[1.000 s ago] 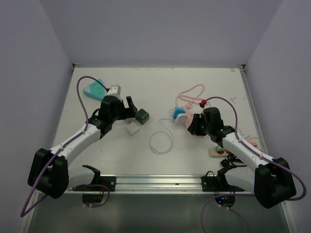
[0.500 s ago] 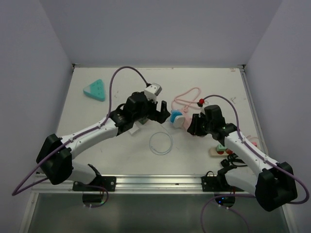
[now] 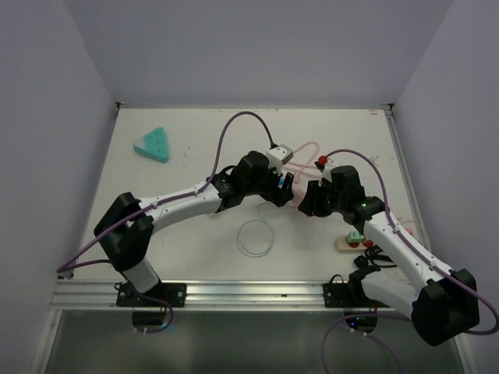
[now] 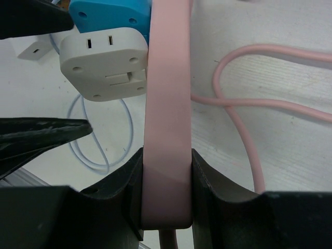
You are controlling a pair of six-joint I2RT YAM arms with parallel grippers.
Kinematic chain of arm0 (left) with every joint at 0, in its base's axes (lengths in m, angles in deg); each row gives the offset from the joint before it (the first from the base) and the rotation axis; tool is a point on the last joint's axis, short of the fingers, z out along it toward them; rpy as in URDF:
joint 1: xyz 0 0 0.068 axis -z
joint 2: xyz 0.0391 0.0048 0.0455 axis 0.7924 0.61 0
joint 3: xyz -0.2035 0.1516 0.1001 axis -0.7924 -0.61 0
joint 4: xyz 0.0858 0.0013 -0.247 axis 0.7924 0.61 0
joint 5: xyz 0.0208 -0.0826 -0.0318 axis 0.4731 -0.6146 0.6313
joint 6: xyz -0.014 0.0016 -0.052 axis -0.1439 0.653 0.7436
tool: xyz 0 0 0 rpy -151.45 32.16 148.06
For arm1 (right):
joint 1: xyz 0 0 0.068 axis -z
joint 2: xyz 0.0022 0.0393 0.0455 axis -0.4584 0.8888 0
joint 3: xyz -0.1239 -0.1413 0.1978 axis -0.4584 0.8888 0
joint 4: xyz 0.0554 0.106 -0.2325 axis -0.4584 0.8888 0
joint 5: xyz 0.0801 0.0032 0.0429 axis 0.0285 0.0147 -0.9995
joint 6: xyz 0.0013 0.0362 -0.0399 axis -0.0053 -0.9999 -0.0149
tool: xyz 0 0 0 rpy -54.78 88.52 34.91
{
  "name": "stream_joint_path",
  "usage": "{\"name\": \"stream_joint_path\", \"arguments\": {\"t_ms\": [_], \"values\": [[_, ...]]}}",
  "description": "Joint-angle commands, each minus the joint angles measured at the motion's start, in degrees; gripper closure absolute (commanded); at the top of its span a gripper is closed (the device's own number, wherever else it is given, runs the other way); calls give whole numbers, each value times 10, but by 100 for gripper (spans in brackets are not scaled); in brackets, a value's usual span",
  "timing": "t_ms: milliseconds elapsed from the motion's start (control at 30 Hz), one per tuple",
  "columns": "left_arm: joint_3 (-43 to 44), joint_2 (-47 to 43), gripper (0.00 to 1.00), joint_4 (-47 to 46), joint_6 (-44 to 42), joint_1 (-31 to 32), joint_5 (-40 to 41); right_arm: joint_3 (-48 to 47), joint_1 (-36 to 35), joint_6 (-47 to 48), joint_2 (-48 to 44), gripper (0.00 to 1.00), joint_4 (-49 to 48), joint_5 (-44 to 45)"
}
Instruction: Pull the plug off the socket
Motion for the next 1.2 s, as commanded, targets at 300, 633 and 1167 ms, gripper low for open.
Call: {"name": "stream_joint_path", "arguments": {"t_ms": [300, 633, 1167], "values": [[39, 31, 51, 19, -21, 3, -27, -40, -2, 26, -44, 100, -16, -29], [1, -19, 100, 30, -62, -6, -14, -7, -1, 34, -69, 100, -30, -3], [-19, -140, 100, 60, 12, -53, -106, 17, 0, 2, -63, 100, -15, 121]]}}
